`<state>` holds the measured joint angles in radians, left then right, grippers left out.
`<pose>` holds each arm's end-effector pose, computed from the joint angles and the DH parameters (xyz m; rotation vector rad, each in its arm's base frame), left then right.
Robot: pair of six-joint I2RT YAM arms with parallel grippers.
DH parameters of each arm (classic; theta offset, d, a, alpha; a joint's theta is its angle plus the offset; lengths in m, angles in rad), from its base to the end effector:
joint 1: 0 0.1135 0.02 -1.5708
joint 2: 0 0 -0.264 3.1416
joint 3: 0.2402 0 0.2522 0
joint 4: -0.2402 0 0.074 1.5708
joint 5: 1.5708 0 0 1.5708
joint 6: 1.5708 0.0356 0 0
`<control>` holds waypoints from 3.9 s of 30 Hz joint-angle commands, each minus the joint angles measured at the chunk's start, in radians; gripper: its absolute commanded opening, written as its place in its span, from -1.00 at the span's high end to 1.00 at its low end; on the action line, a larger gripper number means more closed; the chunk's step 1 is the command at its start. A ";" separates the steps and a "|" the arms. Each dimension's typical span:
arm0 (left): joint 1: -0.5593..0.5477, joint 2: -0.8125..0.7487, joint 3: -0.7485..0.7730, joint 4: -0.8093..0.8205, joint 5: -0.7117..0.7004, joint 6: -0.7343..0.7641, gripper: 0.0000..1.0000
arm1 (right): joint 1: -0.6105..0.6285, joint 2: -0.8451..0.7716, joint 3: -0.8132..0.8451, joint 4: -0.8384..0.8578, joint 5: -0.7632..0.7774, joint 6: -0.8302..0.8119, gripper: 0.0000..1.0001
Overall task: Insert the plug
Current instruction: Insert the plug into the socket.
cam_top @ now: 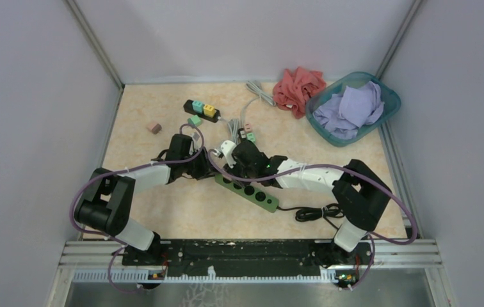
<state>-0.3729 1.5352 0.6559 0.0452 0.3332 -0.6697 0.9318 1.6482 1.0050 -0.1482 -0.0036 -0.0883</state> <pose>0.2615 -0.1148 0.1472 -0.2117 2.5264 -0.8552 0.2083 0.2806 0.1998 -1.1736 2.0943 0.4076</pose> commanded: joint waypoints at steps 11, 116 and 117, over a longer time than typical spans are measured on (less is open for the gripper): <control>-0.003 -0.010 0.004 -0.058 -0.025 0.024 0.14 | -0.020 -0.062 0.212 -0.321 0.002 0.027 -0.12; -0.006 -0.042 -0.021 -0.057 -0.021 0.013 0.11 | 0.053 0.285 0.158 -0.468 0.083 -0.001 1.00; -0.006 -0.045 -0.020 -0.059 -0.024 0.014 0.10 | 0.054 0.272 0.161 -0.465 0.083 0.001 1.00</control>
<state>-0.3752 1.5154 0.6479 0.0216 0.3260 -0.6613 0.9749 1.7805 1.2655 -0.5621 0.0742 -0.1013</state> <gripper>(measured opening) 0.440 0.292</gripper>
